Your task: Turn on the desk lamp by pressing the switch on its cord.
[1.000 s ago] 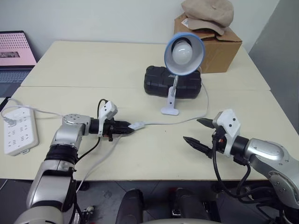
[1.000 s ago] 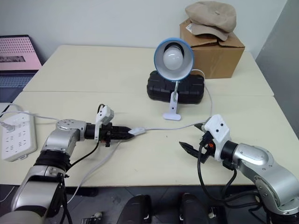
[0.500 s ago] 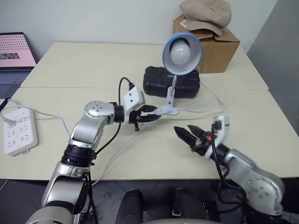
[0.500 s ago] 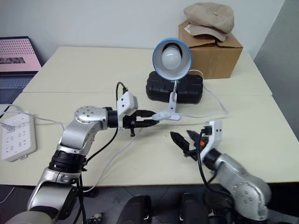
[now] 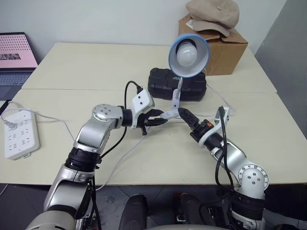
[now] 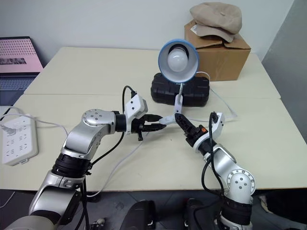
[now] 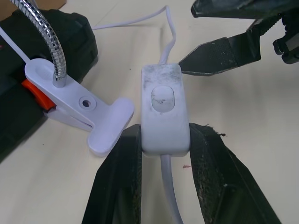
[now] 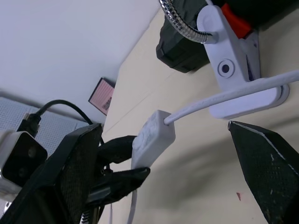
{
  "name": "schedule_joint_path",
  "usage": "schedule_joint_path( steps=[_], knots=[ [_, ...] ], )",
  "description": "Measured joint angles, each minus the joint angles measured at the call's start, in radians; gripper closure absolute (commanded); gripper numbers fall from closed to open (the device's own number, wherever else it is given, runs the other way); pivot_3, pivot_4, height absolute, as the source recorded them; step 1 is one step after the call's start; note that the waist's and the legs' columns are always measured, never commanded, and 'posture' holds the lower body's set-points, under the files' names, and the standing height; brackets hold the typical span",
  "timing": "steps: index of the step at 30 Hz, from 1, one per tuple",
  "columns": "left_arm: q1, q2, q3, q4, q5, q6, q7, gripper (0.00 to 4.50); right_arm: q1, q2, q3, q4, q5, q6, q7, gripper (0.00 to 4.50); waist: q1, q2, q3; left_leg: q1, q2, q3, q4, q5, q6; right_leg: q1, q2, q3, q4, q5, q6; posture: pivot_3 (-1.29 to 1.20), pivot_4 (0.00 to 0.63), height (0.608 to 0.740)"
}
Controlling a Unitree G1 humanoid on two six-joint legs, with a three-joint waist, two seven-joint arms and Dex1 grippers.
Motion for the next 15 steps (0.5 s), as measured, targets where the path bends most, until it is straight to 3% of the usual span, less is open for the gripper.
schedule_joint_path(
  steps=[15],
  knots=[
    [-0.031,-0.024,-0.006,-0.016,-0.009,0.129,0.056,3.41,-0.030,0.001,0.083,0.092,0.083,-0.088,-0.065,0.00,-0.005,0.000,0.000,0.000,0.000,0.000,0.000,0.000,0.000,0.000,0.000,0.000,0.000,0.000,0.000,0.00,0.150,0.740]
  ],
)
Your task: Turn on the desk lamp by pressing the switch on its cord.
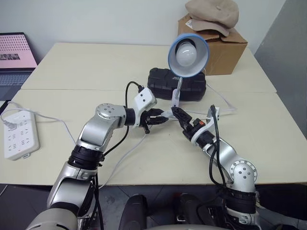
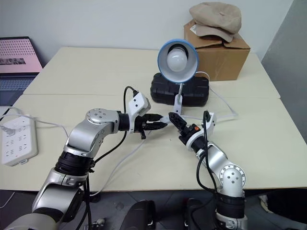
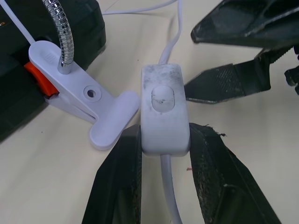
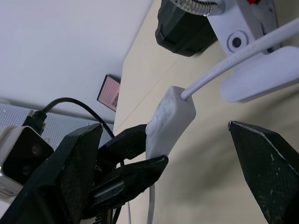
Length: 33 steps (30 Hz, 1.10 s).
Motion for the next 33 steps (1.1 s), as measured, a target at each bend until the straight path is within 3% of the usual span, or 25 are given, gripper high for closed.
schedule_joint_path(
  steps=[12,30,33],
  knots=[
    [-0.001,0.001,-0.001,-0.084,-0.045,0.112,0.024,3.41,-0.031,0.004,0.023,0.047,0.024,-0.038,-0.019,0.00,-0.005,0.000,0.000,0.000,0.000,0.000,0.000,0.000,0.000,0.000,0.000,0.000,0.000,0.000,0.000,0.00,0.150,0.740],
    [-0.001,0.011,-0.002,-0.097,-0.061,0.136,0.055,3.41,-0.032,0.004,0.032,0.049,0.043,-0.046,-0.033,0.00,-0.006,0.000,0.000,0.000,0.000,0.000,0.000,0.000,0.000,0.000,0.000,0.000,0.000,0.000,0.000,0.00,0.150,0.740],
    [-0.001,0.013,-0.005,-0.100,-0.063,0.136,0.056,3.41,-0.032,0.004,0.034,0.049,0.044,-0.045,-0.037,0.54,-0.006,0.000,0.000,0.000,0.000,0.000,0.000,0.000,0.000,0.000,0.000,0.000,0.000,0.000,0.000,0.00,0.150,0.740]
  ],
)
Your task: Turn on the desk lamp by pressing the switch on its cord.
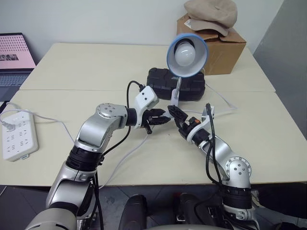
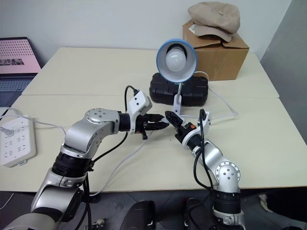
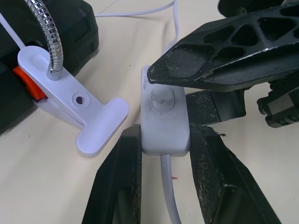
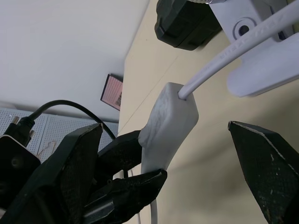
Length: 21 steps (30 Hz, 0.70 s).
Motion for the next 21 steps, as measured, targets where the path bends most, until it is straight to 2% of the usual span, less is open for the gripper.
schedule_joint_path(
  steps=[2,5,13,16,21],
  knots=[
    [0.000,0.001,-0.003,-0.004,-0.001,0.000,0.000,3.41,0.000,0.000,0.004,0.000,0.001,0.004,-0.001,1.10,0.000,0.000,0.000,0.000,0.000,0.000,0.000,0.000,0.000,0.000,0.000,0.000,0.000,0.000,0.000,0.00,0.150,0.740],
    [-0.001,0.004,-0.013,-0.016,-0.002,0.000,0.000,3.41,0.000,0.000,0.007,0.001,0.010,0.008,-0.002,1.69,0.000,0.000,0.000,0.000,0.000,0.000,0.000,0.000,0.000,0.000,0.000,0.000,0.000,0.000,0.000,0.00,0.150,0.740],
    [-0.005,0.016,-0.024,-0.016,-0.003,-0.001,0.000,3.41,-0.002,0.000,0.015,0.013,0.028,0.007,-0.001,3.60,-0.001,0.000,0.000,0.000,0.000,0.000,0.000,0.000,0.000,0.000,0.000,0.000,0.000,0.000,0.000,0.00,0.150,0.740],
    [-0.005,0.018,-0.024,-0.015,-0.003,-0.004,-0.001,3.41,-0.002,0.000,0.016,0.014,0.041,0.004,0.001,3.98,-0.002,0.000,0.000,0.000,0.000,0.000,0.000,0.000,0.000,0.000,0.000,0.000,-0.001,0.000,0.000,0.00,0.150,0.740],
    [-0.005,0.017,-0.024,-0.016,-0.005,-0.005,0.001,3.41,-0.002,0.000,0.015,0.017,0.060,-0.001,-0.001,4.00,-0.002,0.000,0.000,0.000,0.000,0.000,0.000,0.000,0.000,0.000,0.000,0.000,-0.001,0.000,0.000,0.00,0.150,0.740]
  ],
)
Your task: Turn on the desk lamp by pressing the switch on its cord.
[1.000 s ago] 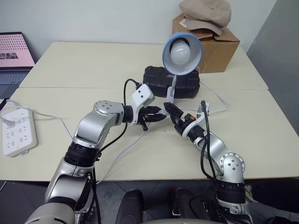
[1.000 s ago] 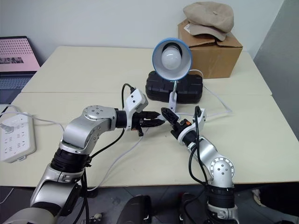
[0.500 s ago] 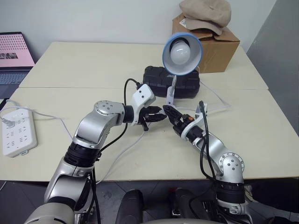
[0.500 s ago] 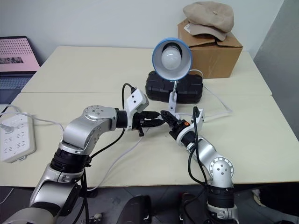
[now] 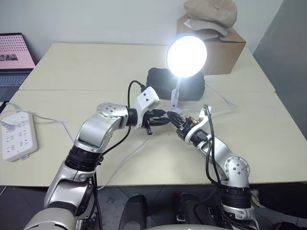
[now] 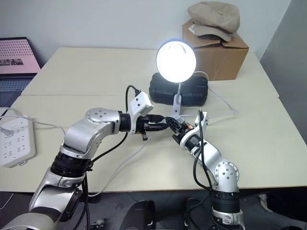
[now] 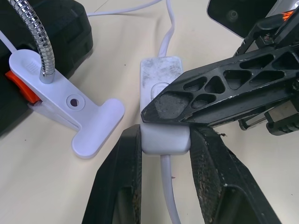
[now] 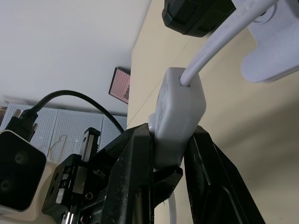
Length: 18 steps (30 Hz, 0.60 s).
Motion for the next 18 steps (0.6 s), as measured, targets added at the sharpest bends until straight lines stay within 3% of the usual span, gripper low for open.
schedule_joint_path(
  steps=[1,3,5,10,18],
  knots=[
    [-0.001,0.000,0.000,0.000,-0.001,0.000,0.001,3.41,0.001,0.000,-0.001,0.000,0.005,-0.002,-0.001,4.00,0.000,0.000,0.000,0.000,0.000,0.000,0.000,0.000,0.000,0.000,0.000,0.000,0.000,0.000,0.000,0.00,0.150,0.740],
    [-0.001,0.000,0.000,0.000,-0.003,0.000,0.001,3.41,0.004,-0.001,-0.001,0.000,0.011,-0.005,0.000,3.30,0.000,0.000,0.000,0.000,0.000,0.000,0.000,0.000,0.000,0.000,0.000,0.000,0.000,0.000,0.000,0.00,0.150,0.740],
    [-0.001,0.000,0.000,0.000,-0.004,0.000,0.002,3.41,0.010,-0.002,-0.001,-0.003,0.020,-0.005,0.003,3.09,-0.001,0.000,0.000,0.000,0.000,0.000,0.000,0.000,0.000,0.000,0.000,0.000,0.000,0.000,0.000,0.00,0.150,0.740],
    [-0.001,0.001,0.000,0.000,-0.004,0.000,0.003,3.41,0.021,-0.009,0.001,-0.027,0.044,0.000,0.006,1.98,-0.002,0.000,0.000,0.000,0.000,0.000,0.000,0.000,0.000,0.000,0.000,0.000,0.000,0.000,0.000,0.00,0.150,0.740],
    [-0.001,0.001,0.000,0.003,0.001,-0.011,0.006,3.41,0.057,-0.064,0.002,-0.058,0.083,0.019,0.008,1.92,-0.003,0.000,0.000,0.000,0.000,0.000,-0.001,0.000,0.000,0.000,0.000,0.000,-0.001,0.000,0.000,0.00,0.150,0.740]
  ],
)
